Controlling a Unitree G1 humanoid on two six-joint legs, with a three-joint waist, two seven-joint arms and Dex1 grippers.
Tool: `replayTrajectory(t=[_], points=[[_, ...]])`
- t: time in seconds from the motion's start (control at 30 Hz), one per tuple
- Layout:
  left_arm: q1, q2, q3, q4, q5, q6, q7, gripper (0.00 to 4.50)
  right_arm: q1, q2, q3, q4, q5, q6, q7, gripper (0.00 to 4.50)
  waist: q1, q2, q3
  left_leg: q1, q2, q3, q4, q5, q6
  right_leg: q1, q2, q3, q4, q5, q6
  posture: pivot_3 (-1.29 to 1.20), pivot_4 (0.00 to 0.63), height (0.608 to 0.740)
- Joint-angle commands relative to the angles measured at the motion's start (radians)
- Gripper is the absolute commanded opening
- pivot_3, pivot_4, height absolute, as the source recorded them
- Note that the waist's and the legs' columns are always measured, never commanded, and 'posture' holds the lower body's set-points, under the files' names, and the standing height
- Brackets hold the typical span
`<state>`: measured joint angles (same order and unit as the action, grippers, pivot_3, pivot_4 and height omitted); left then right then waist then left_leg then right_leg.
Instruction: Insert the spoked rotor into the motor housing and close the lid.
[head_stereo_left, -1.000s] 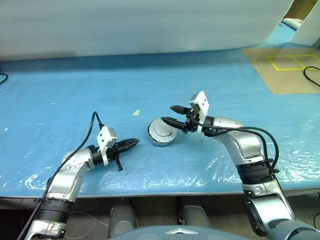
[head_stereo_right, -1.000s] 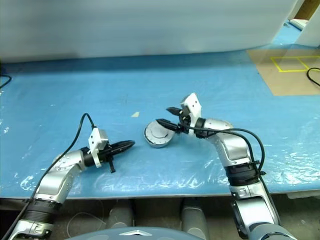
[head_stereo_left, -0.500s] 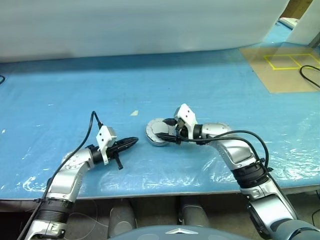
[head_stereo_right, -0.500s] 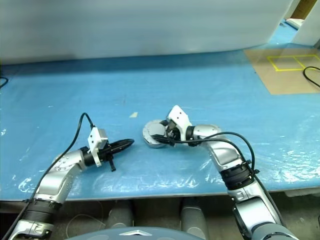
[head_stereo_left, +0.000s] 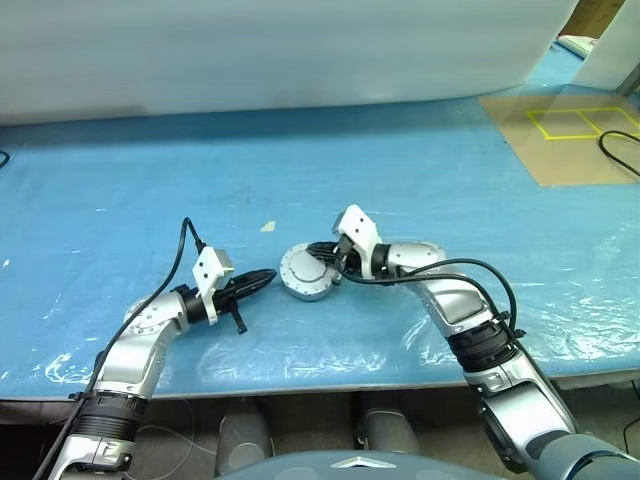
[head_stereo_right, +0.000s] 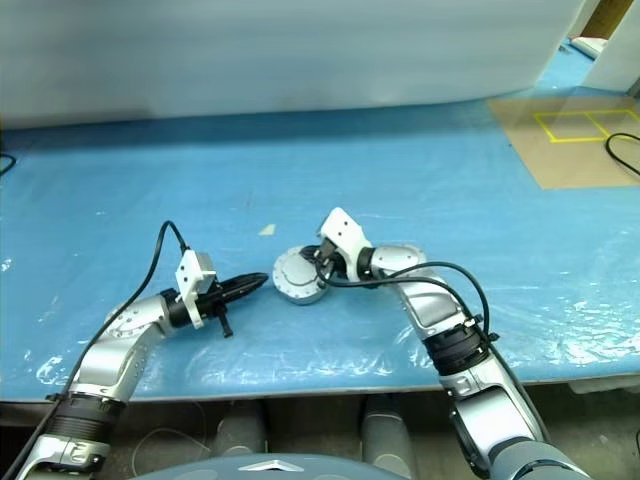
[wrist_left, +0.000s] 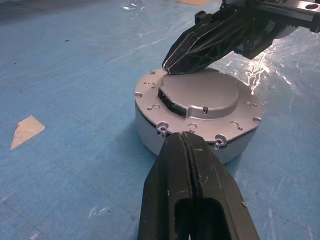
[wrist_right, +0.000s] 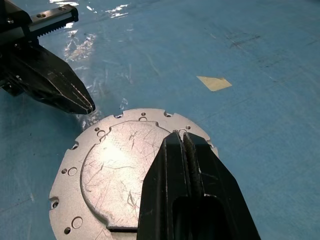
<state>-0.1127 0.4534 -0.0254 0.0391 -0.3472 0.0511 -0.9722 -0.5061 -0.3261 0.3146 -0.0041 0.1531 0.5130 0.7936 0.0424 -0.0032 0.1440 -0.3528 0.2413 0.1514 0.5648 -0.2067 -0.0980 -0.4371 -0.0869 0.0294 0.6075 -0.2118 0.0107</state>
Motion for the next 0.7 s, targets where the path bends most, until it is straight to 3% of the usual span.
replayTrajectory(t=[0.03, 0.13, 0.43, 0.7], points=[[-0.012, 0.006, 0.013, -0.005, 0.001, -0.019, 0.004, 0.00, -0.015, -0.008, -0.021, -0.010, 0.025, -0.009, 0.033, 0.20, 0.001, 0.000, 0.000, 0.000, 0.000, 0.000, 0.000, 0.000, 0.000, 0.000, 0.000, 0.000, 0.000, 0.000, 0.000, 0.00, 0.150, 0.740], [-0.014, 0.004, 0.011, -0.002, 0.005, -0.020, 0.005, 0.00, -0.010, -0.011, -0.023, -0.027, 0.040, -0.011, 0.056, 0.90, 0.001, 0.000, 0.000, 0.000, 0.000, 0.000, 0.000, 0.000, 0.000, 0.000, 0.000, 0.000, 0.000, 0.000, 0.000, 0.00, 0.150, 0.740], [-0.016, 0.003, 0.009, 0.002, 0.013, -0.021, 0.006, 0.00, 0.023, -0.018, 0.006, -0.058, 0.035, -0.003, 0.070, 3.85, 0.002, 0.000, 0.000, 0.000, 0.000, 0.000, 0.000, 0.000, 0.000, 0.000, 0.000, 0.000, 0.000, 0.000, 0.000, 0.00, 0.150, 0.740], [-0.018, 0.004, 0.008, 0.007, 0.016, -0.023, 0.007, 0.00, 0.034, -0.033, 0.031, -0.060, 0.016, -0.010, 0.089, 3.85, 0.002, 0.000, 0.000, 0.000, 0.000, 0.000, 0.001, 0.000, 0.000, 0.000, 0.000, 0.000, 0.000, 0.000, 0.000, 0.00, 0.150, 0.740]])
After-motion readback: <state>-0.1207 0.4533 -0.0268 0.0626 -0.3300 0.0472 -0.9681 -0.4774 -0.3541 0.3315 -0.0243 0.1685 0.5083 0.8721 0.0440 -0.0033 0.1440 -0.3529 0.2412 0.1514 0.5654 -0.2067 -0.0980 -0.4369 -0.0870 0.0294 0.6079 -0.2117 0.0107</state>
